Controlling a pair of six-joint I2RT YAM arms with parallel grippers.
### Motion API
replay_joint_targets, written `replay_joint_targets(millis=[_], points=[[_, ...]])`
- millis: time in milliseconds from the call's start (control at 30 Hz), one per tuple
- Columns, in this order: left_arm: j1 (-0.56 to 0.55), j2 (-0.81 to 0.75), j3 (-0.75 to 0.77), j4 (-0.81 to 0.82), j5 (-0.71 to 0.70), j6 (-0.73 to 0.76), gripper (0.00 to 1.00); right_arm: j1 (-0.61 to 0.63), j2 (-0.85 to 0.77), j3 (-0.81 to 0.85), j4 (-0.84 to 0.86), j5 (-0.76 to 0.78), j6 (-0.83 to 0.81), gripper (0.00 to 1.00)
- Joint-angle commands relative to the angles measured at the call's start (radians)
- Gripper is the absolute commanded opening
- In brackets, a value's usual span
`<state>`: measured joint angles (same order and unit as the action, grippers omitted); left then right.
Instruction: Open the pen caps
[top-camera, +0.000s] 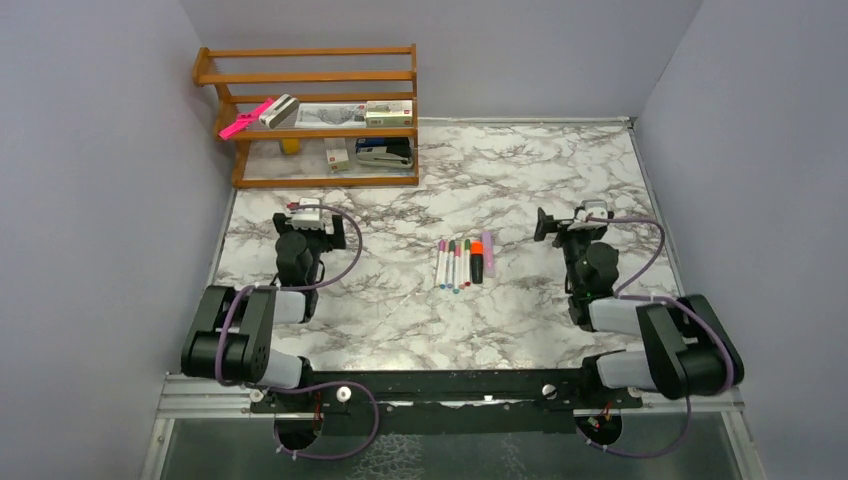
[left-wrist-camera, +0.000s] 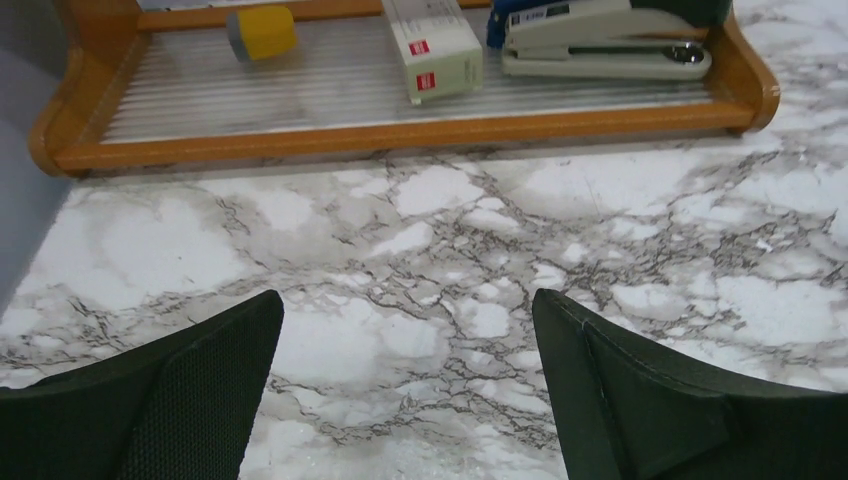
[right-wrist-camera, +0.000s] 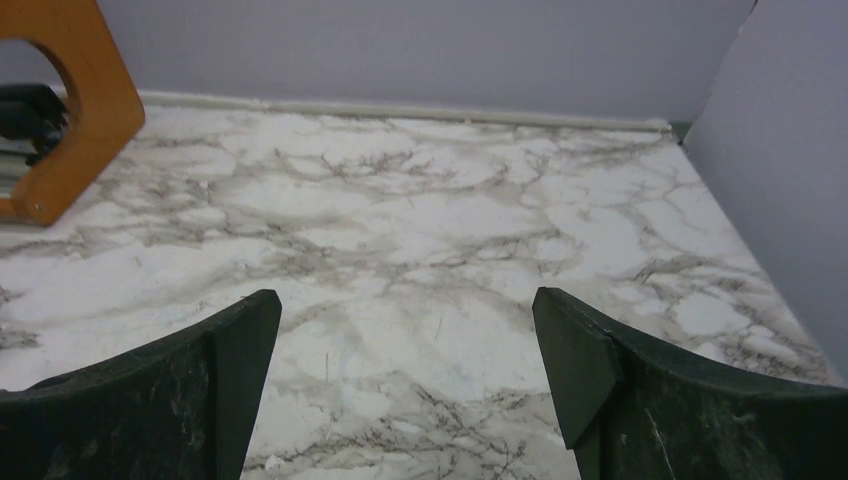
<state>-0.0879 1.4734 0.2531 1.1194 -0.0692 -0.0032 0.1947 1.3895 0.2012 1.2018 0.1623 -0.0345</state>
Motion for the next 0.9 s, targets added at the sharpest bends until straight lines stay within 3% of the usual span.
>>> replay_joint_targets(millis=[0, 200, 433, 533, 667, 867], points=[[-0.018, -0.141, 0.074, -0.235, -0.022, -0.086, 0.99, -0.005, -0.175, 0.048, -0.204, -0.07, -0.007, 1.0], [-0.035, -0.288, 0.128, -0.373, 0.053, -0.292, 0.99, -0.005, -0.316, 0.176, -0.461, -0.194, 0.069, 1.0], [-0.035, -0.45, 0.292, -0.682, 0.132, -0.473, 0.99, -0.005, -0.315, 0.558, -1.117, -0.245, 0.273, 1.0], [-0.035, -0.476, 0.405, -0.803, 0.189, -0.579, 0.99, -0.005, -0.286, 0.681, -1.297, -0.282, 0.357, 1.0], [-0.035, -0.438, 0.55, -0.907, 0.446, -0.568, 0.99, -0.005, -0.279, 0.724, -1.384, -0.34, 0.418, 1.0], [-0.029, -0.437, 0.518, -0.907, 0.541, -0.63, 0.99, -0.005, -0.315, 0.665, -1.373, -0.423, 0.484, 1.0]])
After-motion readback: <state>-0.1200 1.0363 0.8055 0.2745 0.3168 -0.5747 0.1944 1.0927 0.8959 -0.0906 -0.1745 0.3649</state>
